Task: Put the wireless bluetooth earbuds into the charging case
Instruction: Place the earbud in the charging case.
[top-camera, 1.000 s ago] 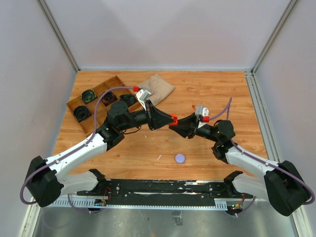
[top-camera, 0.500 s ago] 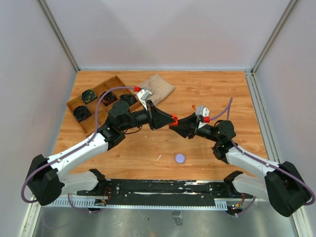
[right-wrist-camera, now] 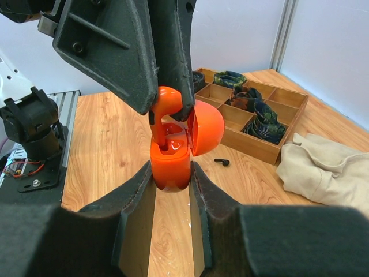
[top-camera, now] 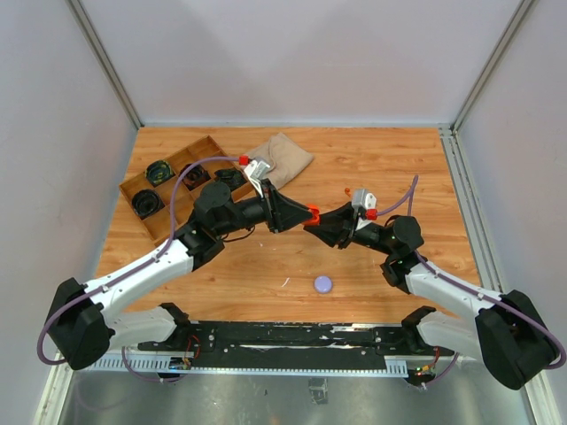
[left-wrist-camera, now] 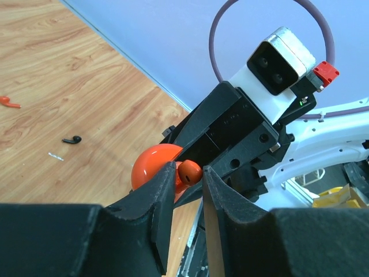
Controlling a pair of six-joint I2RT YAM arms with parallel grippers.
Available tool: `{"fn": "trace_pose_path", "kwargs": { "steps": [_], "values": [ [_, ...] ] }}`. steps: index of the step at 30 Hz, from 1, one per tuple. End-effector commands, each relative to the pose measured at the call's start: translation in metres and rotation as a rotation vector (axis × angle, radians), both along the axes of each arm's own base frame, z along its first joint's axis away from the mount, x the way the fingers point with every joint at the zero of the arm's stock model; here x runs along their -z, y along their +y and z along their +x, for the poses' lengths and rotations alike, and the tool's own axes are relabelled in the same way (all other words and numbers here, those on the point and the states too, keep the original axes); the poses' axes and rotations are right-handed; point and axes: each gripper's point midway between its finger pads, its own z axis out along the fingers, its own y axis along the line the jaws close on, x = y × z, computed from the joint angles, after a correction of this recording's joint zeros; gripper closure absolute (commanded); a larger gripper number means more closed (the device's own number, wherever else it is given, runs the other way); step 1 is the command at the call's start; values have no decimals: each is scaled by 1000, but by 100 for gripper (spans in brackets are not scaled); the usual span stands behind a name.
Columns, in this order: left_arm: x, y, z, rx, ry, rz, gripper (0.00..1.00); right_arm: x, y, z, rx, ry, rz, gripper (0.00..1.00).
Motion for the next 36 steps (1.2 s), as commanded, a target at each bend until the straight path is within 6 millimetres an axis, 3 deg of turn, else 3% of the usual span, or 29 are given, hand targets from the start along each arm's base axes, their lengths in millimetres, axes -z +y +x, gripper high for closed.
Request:
{"fn": "trace_pose_path", "kwargs": {
  "steps": [1, 17, 36],
  "values": [
    [-7, 3, -1, -23, -6, -29, 68, -25, 1, -8, -20, -78, 48, 99],
    [-11, 9, 3, -70, 22, -4, 57, -23, 0, -7, -14, -76, 45, 99],
    [-25, -1, -9, 30, 12, -6, 65, -20, 2, -8, -27, -68, 42, 99]
  ]
}}
